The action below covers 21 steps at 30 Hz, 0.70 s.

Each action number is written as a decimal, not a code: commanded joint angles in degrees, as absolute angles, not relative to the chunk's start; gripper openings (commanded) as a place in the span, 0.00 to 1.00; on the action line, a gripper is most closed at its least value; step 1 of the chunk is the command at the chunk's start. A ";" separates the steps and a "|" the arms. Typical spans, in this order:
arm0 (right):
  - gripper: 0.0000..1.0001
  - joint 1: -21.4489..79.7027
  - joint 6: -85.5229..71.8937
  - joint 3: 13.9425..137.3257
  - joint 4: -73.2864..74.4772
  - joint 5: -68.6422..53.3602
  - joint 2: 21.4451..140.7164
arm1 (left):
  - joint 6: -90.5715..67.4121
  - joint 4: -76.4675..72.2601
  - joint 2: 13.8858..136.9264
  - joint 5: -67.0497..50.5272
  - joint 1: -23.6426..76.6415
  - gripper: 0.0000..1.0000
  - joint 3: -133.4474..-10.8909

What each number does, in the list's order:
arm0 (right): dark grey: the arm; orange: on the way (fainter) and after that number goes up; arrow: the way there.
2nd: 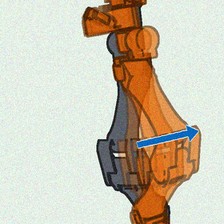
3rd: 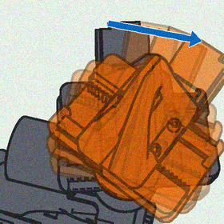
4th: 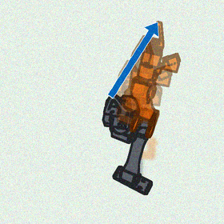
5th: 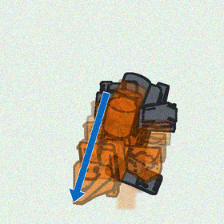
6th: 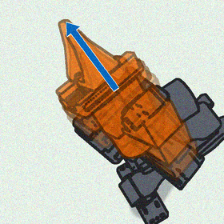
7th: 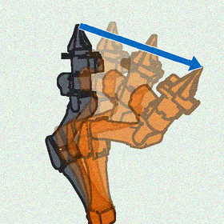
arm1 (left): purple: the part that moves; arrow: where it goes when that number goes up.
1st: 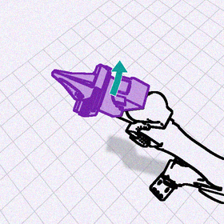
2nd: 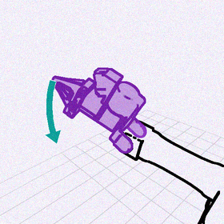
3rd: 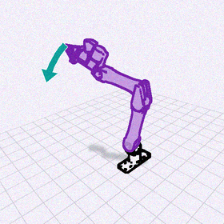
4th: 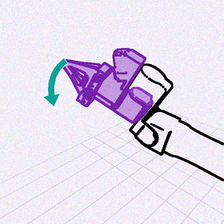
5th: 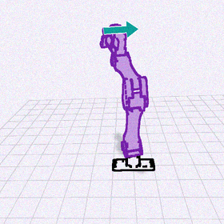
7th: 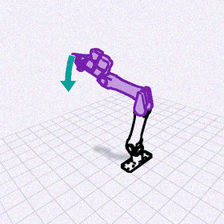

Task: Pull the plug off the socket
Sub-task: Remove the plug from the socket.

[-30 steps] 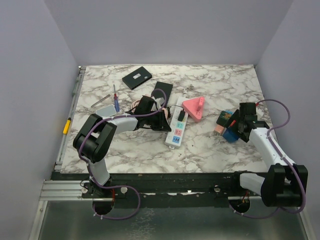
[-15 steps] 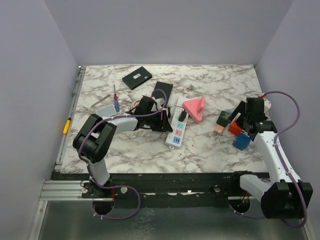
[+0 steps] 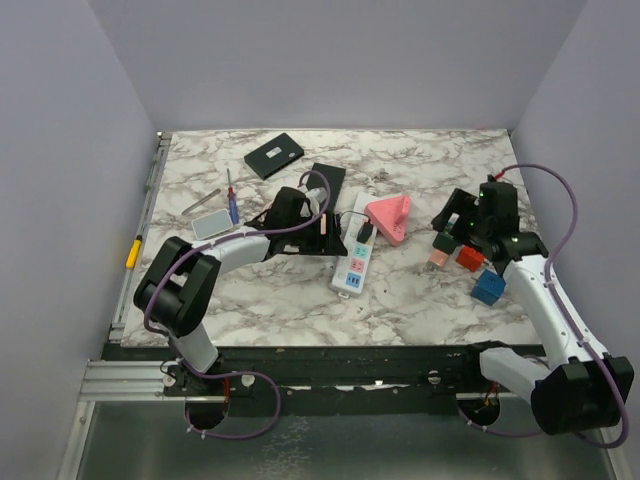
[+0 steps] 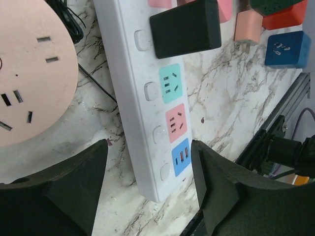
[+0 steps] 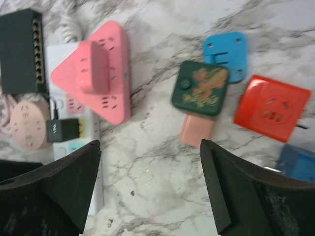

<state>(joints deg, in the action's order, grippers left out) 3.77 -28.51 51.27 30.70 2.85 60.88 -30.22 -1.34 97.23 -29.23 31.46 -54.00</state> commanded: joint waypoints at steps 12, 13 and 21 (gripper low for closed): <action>0.74 29.99 -45.61 53.89 21.05 11.09 75.54 | -30.12 -2.19 95.74 -29.84 31.03 0.72 -54.50; 0.74 31.01 -45.58 55.06 21.01 11.53 77.04 | -30.26 -2.20 95.84 -29.90 30.97 0.72 -54.47; 0.76 34.97 -45.61 61.95 21.81 14.73 87.96 | -30.37 -2.07 95.52 -29.04 30.96 0.72 -54.16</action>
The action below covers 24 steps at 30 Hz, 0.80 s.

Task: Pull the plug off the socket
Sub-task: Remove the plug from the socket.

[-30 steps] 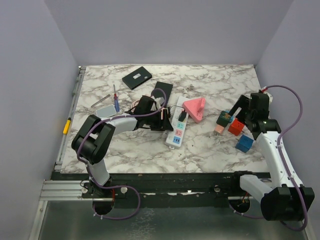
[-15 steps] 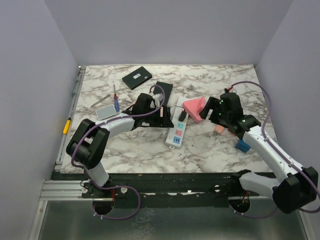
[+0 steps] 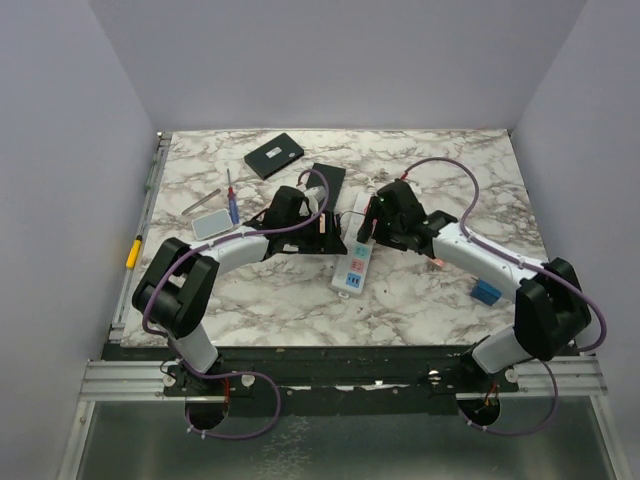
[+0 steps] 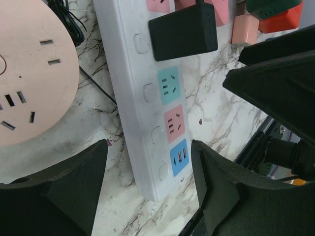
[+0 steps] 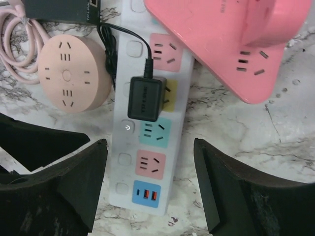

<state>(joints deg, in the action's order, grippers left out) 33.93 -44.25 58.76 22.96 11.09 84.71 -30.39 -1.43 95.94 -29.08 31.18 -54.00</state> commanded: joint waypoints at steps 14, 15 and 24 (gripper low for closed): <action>0.67 35.72 -45.36 68.04 23.11 17.84 96.61 | -29.76 -1.50 94.93 -27.93 30.96 0.72 -54.29; 0.66 35.69 -45.31 68.29 23.15 17.84 96.96 | -29.71 -1.42 94.99 -27.95 30.96 0.72 -54.31; 0.56 35.95 -44.33 70.62 24.04 17.95 99.67 | -29.67 -1.16 95.36 -28.04 30.94 0.72 -54.49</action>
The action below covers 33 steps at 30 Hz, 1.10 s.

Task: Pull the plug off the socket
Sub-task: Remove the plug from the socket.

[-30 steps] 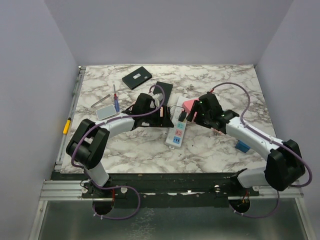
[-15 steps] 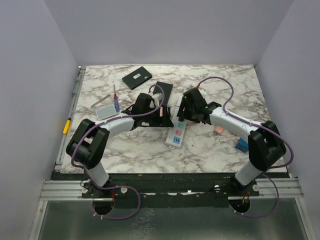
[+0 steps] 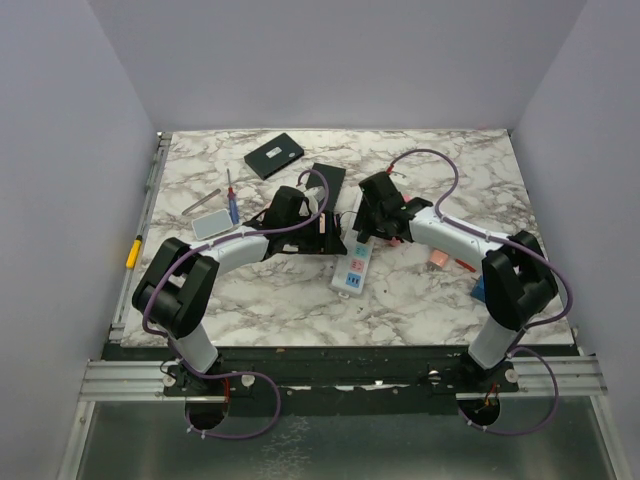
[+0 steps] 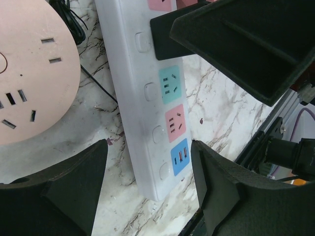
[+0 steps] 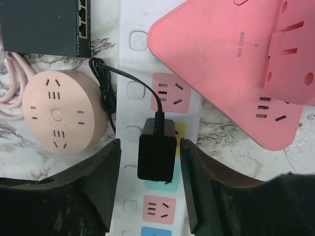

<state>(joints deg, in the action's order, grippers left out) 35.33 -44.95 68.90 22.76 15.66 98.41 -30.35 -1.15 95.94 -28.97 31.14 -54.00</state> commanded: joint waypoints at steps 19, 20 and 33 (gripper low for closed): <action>0.43 36.01 -44.54 68.96 22.18 16.73 100.90 | -29.67 -0.79 95.66 -28.16 30.76 0.72 -54.84; 0.41 36.05 -44.63 68.91 22.09 16.77 100.88 | -29.69 -0.79 95.67 -28.13 30.70 0.72 -54.84; 0.00 36.12 -47.50 66.56 19.91 15.35 96.57 | -30.97 -0.90 96.84 -30.80 29.33 0.75 -55.24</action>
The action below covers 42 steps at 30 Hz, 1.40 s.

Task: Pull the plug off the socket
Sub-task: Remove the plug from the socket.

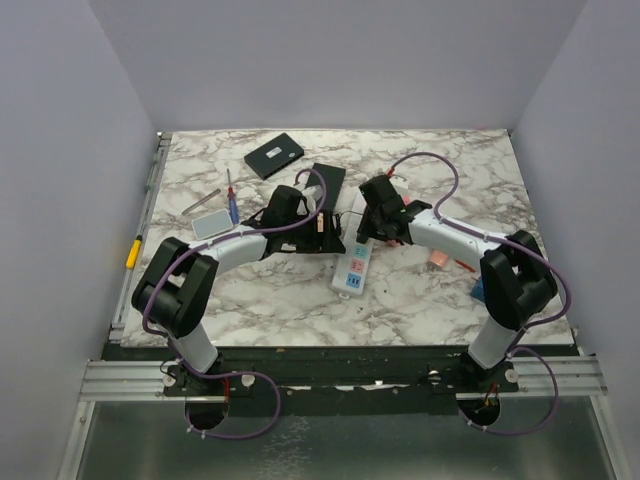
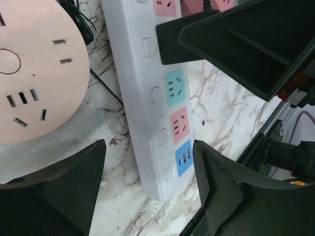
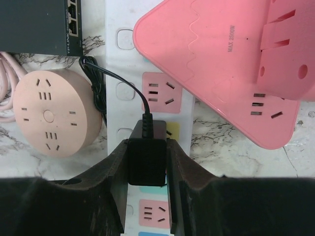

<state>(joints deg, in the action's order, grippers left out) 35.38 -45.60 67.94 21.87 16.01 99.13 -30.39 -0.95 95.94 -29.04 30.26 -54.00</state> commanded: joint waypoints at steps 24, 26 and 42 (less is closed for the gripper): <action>0.00 36.05 -52.11 59.61 10.44 11.53 87.79 | -37.59 -9.03 101.34 -40.86 29.23 0.80 -53.02; 0.00 36.03 -52.12 59.38 9.99 11.19 87.65 | -37.82 -9.25 101.64 -40.87 29.27 0.78 -53.00; 0.00 36.04 -50.35 59.01 8.08 9.42 88.13 | -38.93 -10.19 103.89 -41.92 30.14 0.34 -52.83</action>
<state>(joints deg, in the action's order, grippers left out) 35.57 -50.89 58.63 13.96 10.79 90.32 -38.89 -8.78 102.78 -39.77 29.54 -53.54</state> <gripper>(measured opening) 0.333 0.415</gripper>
